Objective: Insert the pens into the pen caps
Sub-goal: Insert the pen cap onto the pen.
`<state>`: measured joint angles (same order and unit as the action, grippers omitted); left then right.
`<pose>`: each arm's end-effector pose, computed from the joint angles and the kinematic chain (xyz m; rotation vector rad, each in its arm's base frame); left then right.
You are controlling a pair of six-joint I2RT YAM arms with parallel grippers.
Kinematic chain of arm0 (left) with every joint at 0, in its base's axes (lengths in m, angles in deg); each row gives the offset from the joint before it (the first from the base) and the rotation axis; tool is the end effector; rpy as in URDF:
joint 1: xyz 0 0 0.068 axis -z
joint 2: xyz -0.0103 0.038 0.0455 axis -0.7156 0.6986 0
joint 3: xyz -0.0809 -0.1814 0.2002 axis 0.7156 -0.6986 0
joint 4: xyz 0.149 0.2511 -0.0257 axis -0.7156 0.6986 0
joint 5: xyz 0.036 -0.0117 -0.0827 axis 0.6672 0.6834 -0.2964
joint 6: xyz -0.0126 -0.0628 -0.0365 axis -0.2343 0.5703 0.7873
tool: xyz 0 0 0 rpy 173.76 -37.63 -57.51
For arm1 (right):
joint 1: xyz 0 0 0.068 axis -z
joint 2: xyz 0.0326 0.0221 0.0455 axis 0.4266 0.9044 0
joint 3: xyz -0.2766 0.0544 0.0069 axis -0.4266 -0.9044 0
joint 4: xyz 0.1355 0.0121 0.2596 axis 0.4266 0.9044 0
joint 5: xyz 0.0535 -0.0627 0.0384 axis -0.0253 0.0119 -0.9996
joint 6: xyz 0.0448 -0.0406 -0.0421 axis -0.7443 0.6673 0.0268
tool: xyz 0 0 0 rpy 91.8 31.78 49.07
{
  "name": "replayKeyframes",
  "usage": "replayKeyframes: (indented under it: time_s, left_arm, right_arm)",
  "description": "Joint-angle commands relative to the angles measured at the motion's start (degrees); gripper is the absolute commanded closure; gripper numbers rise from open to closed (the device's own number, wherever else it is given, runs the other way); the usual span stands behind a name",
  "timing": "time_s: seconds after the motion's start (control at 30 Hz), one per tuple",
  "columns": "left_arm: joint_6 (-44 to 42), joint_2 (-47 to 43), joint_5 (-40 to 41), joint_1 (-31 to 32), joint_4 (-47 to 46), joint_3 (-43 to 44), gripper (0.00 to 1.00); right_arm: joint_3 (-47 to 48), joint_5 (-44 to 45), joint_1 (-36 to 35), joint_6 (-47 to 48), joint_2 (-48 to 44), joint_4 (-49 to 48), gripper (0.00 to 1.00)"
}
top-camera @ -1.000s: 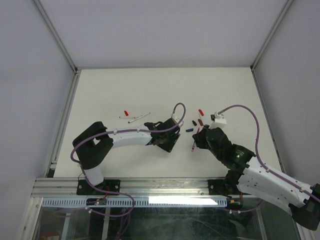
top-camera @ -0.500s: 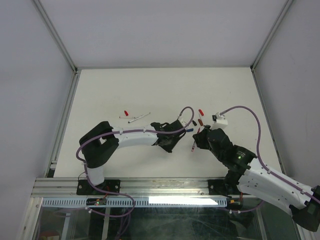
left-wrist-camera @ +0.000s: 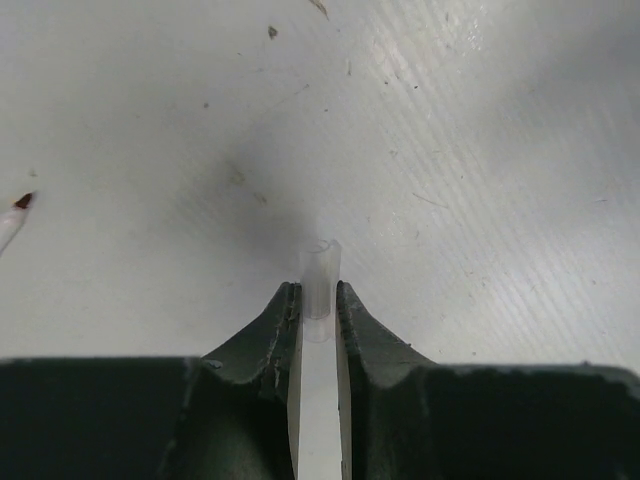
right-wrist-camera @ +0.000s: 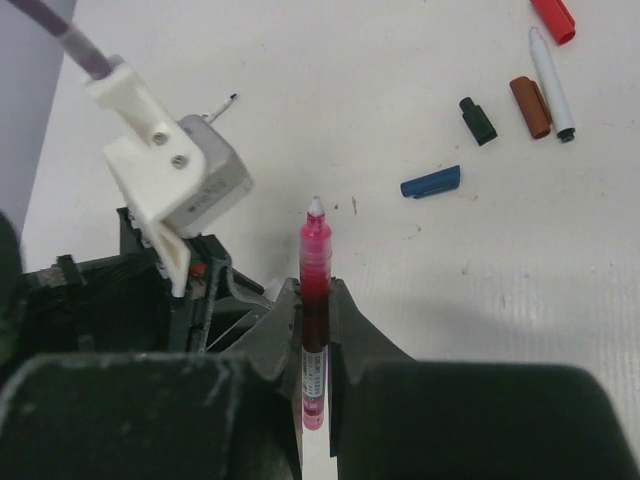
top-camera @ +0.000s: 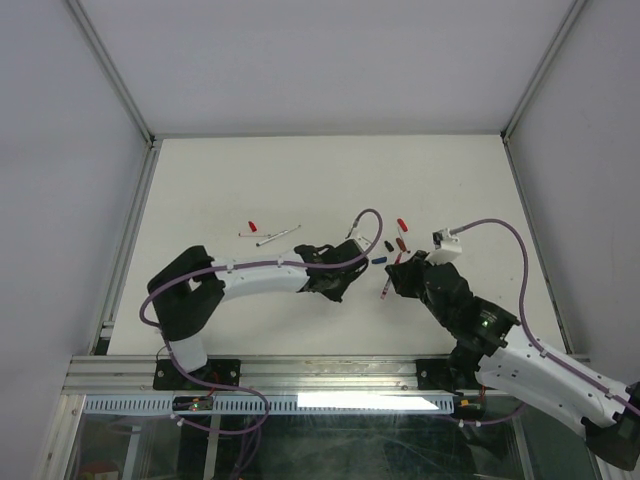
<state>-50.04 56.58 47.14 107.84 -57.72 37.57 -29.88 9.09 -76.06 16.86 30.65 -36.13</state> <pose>0.1957 -0.3416 0.1378 0.9393 2.5466 -0.1071 0.1399 0.1292 0.2276 0.1277 2.0216 0.5900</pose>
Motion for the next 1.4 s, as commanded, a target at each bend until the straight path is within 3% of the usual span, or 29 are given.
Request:
replayKeyframes:
  time_s: [0.0, 0.27, 0.57, 0.73, 1.37]
  left_arm:
    - [2.6, -12.5, 3.0, -2.0, -7.5, -2.7, 1.00]
    - [5.7, -32.7, -5.8, -10.5, -23.0, -12.1, 1.00]
    - [4.1, -48.3, -10.3, -11.2, -42.0, -20.0, 1.00]
    - [3.8, -51.6, -14.2, -11.3, -45.8, -20.2, 1.00]
    - [9.1, -53.8, -22.3, -11.2, -53.4, -21.4, 1.00]
  right_arm:
    - [-0.8, -0.2, 0.1, 1.8, -3.0, -8.5, 1.00]
    - [-1.8, -10.8, 0.1, 11.8, -6.7, -18.0, 1.00]
    - [4.3, -32.4, 0.1, 21.6, 0.2, -27.1, 1.00]
    - [9.8, -41.3, -0.5, 22.8, 8.1, -30.9, 1.00]
    - [18.6, -45.4, -4.1, 21.9, 18.1, -36.6, 1.00]
